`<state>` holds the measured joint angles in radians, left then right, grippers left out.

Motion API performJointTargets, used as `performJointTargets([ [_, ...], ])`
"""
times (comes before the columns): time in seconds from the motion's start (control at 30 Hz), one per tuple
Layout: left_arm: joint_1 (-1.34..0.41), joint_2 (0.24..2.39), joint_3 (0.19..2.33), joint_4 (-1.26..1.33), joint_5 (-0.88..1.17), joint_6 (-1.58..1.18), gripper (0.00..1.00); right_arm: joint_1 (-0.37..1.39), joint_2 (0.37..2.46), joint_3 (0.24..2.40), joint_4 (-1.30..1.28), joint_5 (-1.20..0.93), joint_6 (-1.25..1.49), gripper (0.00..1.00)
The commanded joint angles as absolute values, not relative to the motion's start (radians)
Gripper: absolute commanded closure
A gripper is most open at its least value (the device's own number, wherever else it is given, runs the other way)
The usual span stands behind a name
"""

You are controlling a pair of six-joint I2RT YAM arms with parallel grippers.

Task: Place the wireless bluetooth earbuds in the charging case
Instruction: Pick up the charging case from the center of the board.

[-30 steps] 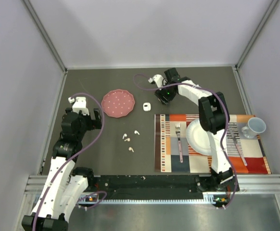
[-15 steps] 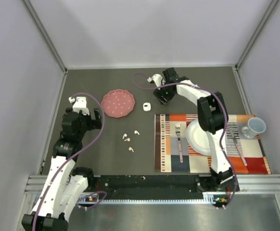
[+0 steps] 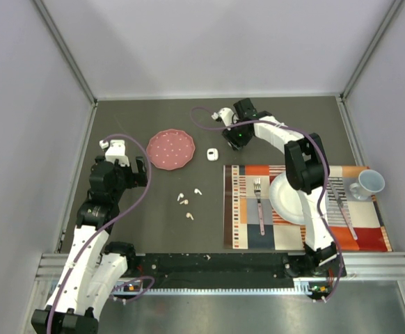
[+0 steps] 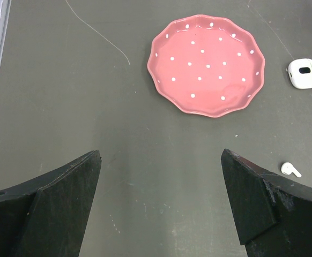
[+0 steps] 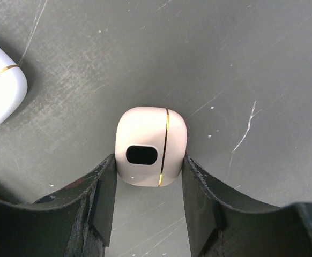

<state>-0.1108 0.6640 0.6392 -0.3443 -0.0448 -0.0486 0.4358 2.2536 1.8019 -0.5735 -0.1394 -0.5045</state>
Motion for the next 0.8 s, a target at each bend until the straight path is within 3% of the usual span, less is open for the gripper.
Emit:
performJointTargets([
  [0.0, -0.107, 0.657, 0.646, -0.31, -0.038, -0.044, 0.01, 0.446, 2.269, 1.835, -0.594, -0.127, -0.492, 0.91],
  [0.1, -0.109, 0.652, 0.65, -0.322, -0.032, -0.052, 0.01, 0.446, 2.234, 1.844, -0.591, -0.141, -0.465, 1.0],
  [0.53, -0.109, 0.657, 0.669, -0.339, -0.005, -0.063, 0.01, 0.446, 1.873, 1.772, -0.531, -0.267, -0.434, 1.0],
  [0.77, -0.107, 0.638, 0.673, -0.337, 0.077, -0.069, 0.01, 0.449, 1.707, 1.71, -0.509, -0.52, -0.361, 1.0],
])
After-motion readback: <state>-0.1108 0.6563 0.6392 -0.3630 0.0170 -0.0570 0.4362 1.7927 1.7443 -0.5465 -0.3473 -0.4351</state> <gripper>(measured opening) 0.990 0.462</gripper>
